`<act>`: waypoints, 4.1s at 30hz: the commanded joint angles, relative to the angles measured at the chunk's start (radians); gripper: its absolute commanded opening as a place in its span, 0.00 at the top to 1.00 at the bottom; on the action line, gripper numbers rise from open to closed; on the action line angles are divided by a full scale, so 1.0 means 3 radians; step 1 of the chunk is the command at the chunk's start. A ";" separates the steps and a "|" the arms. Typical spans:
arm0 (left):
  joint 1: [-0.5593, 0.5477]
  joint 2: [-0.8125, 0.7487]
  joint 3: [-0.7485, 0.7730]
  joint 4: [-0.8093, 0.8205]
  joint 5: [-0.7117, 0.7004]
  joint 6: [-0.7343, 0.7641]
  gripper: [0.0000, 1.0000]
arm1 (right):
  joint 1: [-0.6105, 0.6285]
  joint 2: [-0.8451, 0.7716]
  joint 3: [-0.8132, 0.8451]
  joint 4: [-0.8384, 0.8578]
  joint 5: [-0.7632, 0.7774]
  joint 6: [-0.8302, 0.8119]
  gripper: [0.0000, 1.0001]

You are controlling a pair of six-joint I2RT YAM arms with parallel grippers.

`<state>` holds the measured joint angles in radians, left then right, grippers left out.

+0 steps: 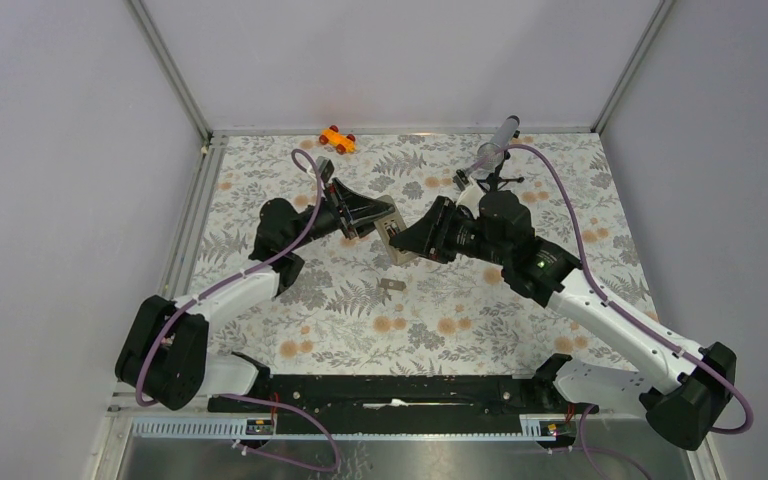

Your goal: Load the batteries into the remote control

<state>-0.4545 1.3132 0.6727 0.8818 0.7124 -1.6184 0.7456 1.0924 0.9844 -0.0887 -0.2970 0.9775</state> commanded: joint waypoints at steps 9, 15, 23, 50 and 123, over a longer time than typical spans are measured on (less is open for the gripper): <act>0.0000 -0.0204 0.0166 0.0031 0.0090 0.0168 1.00 | -0.0020 -0.0112 -0.0064 0.0220 -0.0020 0.0005 0.24; 0.0012 -0.0185 0.0152 0.0078 0.0064 0.0130 1.00 | -0.0029 -0.0271 -0.0204 0.0467 -0.0018 0.0059 0.22; 0.0017 -0.0112 0.0140 0.0334 0.0004 -0.0095 1.00 | -0.0033 -0.0605 -0.0574 0.0920 0.0098 0.0114 0.39; 0.0002 -0.0062 0.0193 0.0426 0.0013 -0.0154 1.00 | -0.0032 -0.0093 -0.0177 0.0375 0.0152 -0.0192 0.66; 0.0324 -0.0471 0.0125 -0.0298 0.0148 0.0704 1.00 | -0.0060 -0.0008 -0.0303 0.1037 -0.0291 -0.0002 0.09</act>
<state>-0.3710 1.2201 0.6716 0.7944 0.7094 -1.5070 0.7319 1.1419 0.9249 0.0540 -0.3103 0.9913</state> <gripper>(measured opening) 0.282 0.885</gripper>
